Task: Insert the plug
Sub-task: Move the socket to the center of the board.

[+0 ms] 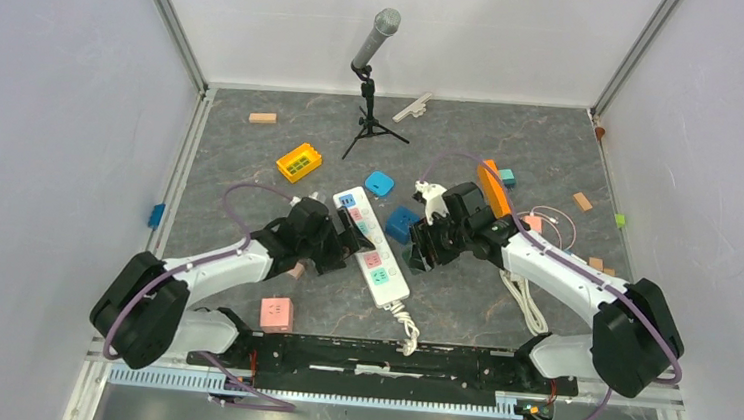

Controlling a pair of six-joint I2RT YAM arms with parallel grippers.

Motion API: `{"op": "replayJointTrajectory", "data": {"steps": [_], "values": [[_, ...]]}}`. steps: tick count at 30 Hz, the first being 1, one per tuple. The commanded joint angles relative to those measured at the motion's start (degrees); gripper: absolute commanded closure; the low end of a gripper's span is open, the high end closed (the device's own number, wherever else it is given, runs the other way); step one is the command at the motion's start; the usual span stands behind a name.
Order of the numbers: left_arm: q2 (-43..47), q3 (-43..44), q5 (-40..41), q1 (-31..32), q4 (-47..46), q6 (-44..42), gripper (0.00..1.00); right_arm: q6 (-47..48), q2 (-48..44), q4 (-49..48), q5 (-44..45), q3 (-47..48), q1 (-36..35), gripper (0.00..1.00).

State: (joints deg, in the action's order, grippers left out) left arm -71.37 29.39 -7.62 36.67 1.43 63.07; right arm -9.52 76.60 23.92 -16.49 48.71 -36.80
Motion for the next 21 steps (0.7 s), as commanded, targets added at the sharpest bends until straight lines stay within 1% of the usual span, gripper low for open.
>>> {"op": "replayJointTrajectory", "data": {"steps": [1, 5, 9, 12, 14, 16, 21], "values": [[-1.8, 5.2, -3.4, -5.2, 3.0, -3.6, 0.0, -0.6, -0.5, -1.6, -6.0, -2.3, 0.3, 1.0], [-5.5, 11.6, -5.4, -12.5, 6.5, -12.2, 0.0, -1.2, -2.3, -2.8, -10.2, -4.5, 0.3, 1.0], [-13.9, 23.6, -4.3, -15.9, 14.1, -21.6, 0.0, -0.5, -4.7, -3.2, -14.8, -5.8, -0.4, 1.0], [-20.4, 32.3, -3.5, -16.9, 17.6, -27.2, 0.06, 0.3, -5.7, -2.3, -17.5, -5.3, -2.7, 1.0], [-23.8, 36.4, -3.4, -17.3, 17.8, -29.6, 0.12, 0.4, -6.5, -1.9, -18.1, -5.2, -4.8, 1.0], [-27.0, 39.2, -3.1, -17.5, 16.9, -31.5, 0.13, 0.1, -6.6, -1.6, -18.8, -5.6, -6.1, 1.0], [-34.3, 42.5, -3.4, -17.5, 12.5, -34.4, 0.14, 1.0, -6.3, -0.2, -20.4, -7.5, -8.7, 1.0]]}}
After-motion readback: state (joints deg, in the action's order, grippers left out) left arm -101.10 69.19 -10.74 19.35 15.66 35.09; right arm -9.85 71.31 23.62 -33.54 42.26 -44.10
